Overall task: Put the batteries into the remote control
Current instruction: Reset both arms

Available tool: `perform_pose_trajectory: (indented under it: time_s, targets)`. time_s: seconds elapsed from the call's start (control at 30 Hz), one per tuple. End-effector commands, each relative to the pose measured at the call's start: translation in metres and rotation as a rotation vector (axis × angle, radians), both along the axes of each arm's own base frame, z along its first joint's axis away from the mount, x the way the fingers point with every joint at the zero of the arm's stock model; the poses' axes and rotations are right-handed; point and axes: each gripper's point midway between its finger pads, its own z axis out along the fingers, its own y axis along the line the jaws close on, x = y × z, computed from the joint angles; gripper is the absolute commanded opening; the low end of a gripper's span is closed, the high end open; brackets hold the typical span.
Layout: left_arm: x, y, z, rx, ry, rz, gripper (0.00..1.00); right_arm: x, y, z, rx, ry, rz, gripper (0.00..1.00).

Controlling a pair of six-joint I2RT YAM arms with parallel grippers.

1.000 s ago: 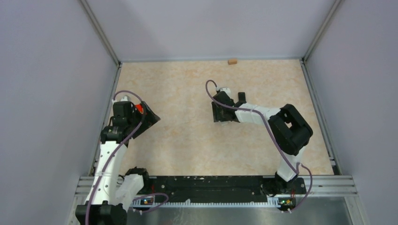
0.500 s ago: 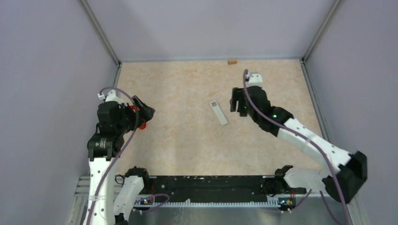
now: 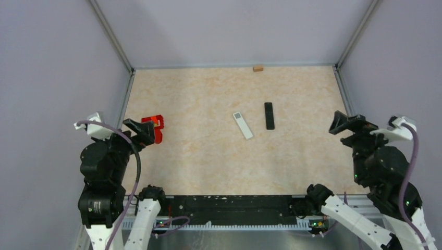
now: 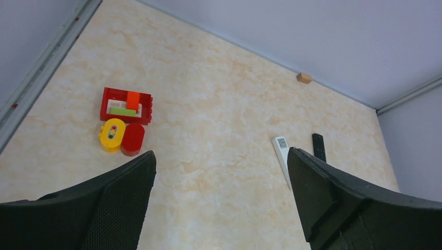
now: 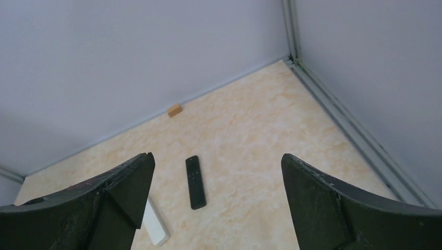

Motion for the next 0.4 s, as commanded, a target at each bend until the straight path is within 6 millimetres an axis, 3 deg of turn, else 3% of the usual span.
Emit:
perform_pose_trajectory:
  time_s: [0.0, 0.17, 0.37]
  targets:
    - [-0.011, 0.022, 0.010, 0.083, -0.052, 0.103, 0.99, -0.030, -0.050, 0.007, -0.014, -0.020, -0.161, 0.95]
    - [-0.017, 0.028, 0.013, 0.094, -0.071, 0.133, 0.99, -0.047, -0.071, 0.017, 0.016, -0.093, -0.210, 0.95]
    - [-0.013, 0.029, 0.010, 0.087, -0.065, 0.140, 0.99, -0.045, -0.069, 0.014, 0.019, -0.097, -0.207, 0.96]
